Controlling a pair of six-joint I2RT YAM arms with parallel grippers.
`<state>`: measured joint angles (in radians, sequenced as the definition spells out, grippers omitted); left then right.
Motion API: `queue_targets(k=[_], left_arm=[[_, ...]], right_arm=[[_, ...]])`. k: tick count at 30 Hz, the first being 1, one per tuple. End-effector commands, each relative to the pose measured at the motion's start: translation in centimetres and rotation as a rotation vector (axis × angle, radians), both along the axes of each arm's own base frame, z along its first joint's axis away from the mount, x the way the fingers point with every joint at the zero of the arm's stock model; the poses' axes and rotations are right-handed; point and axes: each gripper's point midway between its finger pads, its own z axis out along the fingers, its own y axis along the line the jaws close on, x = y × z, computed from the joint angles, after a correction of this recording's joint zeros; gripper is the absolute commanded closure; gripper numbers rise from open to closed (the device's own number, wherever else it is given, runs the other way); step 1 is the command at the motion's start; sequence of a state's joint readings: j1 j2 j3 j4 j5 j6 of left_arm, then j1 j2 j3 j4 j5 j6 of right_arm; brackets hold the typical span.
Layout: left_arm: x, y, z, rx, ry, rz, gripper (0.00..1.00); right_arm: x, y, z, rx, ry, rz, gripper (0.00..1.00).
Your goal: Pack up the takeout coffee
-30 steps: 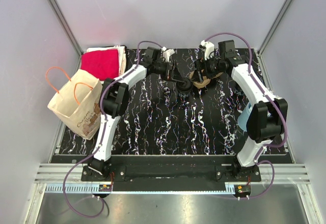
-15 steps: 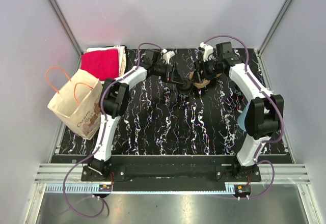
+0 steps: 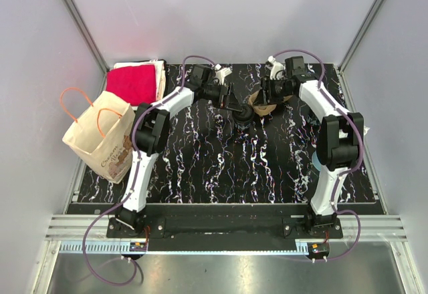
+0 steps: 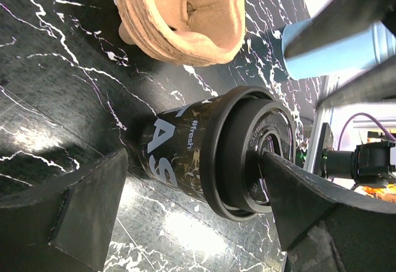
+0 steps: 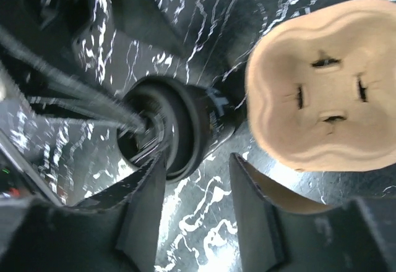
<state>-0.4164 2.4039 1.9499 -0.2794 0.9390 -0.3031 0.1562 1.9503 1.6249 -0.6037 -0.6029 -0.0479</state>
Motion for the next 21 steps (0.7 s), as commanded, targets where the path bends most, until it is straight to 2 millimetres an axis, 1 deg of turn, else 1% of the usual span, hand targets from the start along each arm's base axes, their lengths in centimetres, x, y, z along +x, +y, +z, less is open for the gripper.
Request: queue_targets(k=[1, 6, 9, 13, 16, 21], left_arm=[[-0.5, 0.3, 0.2, 0.045, -0.045, 0.001, 0.09], [-0.7, 0.3, 0.2, 0.045, -0.045, -0.004, 0.09], [-0.7, 0.4, 0.1, 0.047, -0.046, -0.005, 0.09], [-0.6, 0.2, 0.2, 0.046, -0.047, -0.004, 0.09], [-0.6, -0.1, 0.1, 0.045, -0.040, -0.006, 0.09], [-0.4, -0.4, -0.2, 0.052, -0.028, 0.004, 0.08]], right_arm=[[1.9, 0.1, 1.5, 0.131, 0.020, -0.033, 0.53], [1.6, 0.6, 0.1, 0.165, 0.071, -0.016, 0.60], [1.2, 0.9, -0.2, 0.186, 0.088, 0.003, 0.61], [1.0, 1.3, 0.2, 0.215, 0.086, 0.019, 0.61], [0.9, 1.2, 0.0, 0.210, 0.089, 0.013, 0.62], [0.8, 0.9, -1.4, 0.185, 0.107, 0.002, 0.63]])
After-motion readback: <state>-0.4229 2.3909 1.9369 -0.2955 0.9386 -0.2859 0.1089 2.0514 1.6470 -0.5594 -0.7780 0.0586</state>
